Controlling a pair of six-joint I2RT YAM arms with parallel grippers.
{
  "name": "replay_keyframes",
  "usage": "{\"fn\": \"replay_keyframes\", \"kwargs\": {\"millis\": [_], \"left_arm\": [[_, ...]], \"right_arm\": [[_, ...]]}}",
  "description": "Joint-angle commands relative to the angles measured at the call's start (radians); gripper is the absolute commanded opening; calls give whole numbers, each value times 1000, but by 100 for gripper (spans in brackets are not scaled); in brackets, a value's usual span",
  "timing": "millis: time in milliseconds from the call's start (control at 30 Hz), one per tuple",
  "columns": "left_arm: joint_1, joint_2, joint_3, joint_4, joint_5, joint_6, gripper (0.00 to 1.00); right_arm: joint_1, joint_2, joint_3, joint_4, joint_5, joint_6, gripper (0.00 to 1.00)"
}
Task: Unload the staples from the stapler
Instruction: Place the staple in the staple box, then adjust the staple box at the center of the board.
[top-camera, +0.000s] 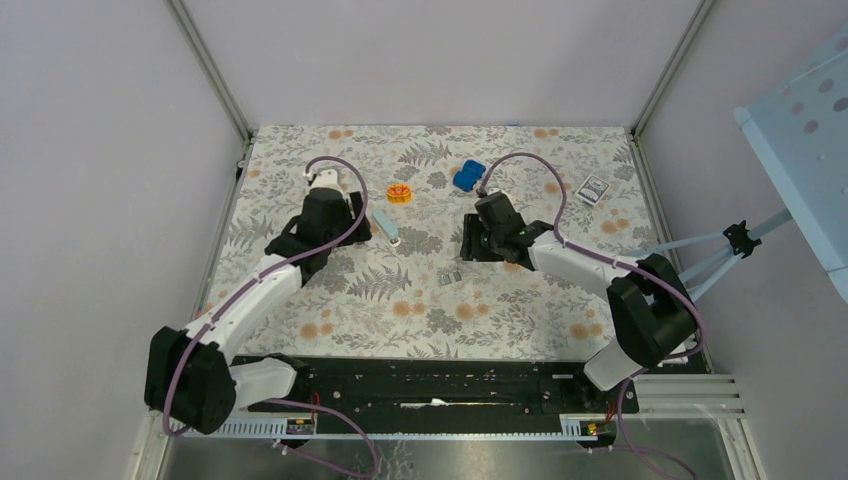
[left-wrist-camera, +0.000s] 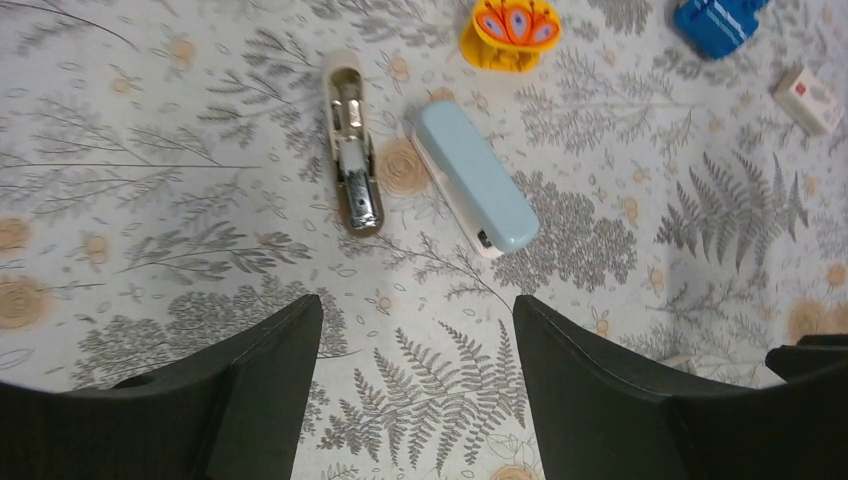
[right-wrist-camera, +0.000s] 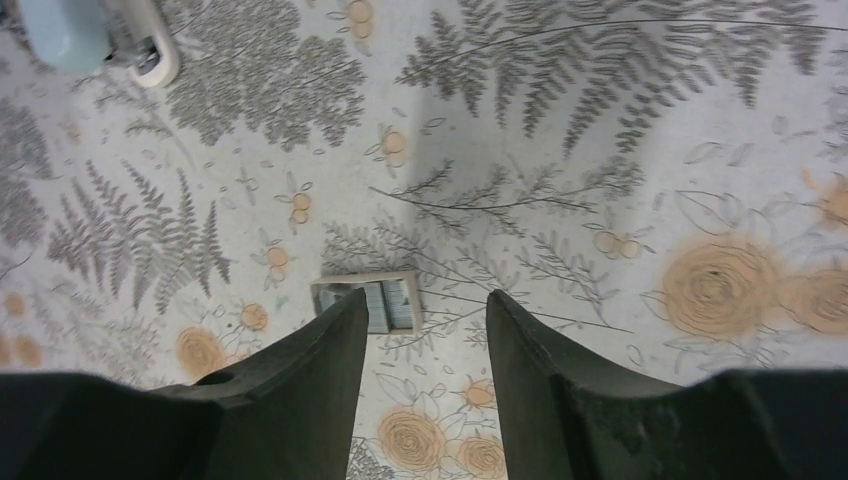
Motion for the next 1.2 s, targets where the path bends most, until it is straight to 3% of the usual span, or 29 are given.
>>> {"fn": "replay_keyframes", "kwargs": {"millis": [0, 133, 333, 533, 1167], "left_arm": [[0, 64, 18, 77, 148, 34, 74], [-13, 122, 28, 83, 195, 49, 74], [-20, 175, 41, 82, 206, 60, 74], [-20, 187, 46, 78, 199, 66, 73], [-20, 180, 47, 80, 188, 69, 73]], "right_arm": [[-9, -4, -2, 93, -219, -49, 56], [-7, 56, 24, 85, -235, -106, 62], [9, 148, 110, 17, -130, -171, 72], [11, 205, 143, 16, -94, -173, 73], [12, 281, 157, 20, -285, -232, 71]]}}
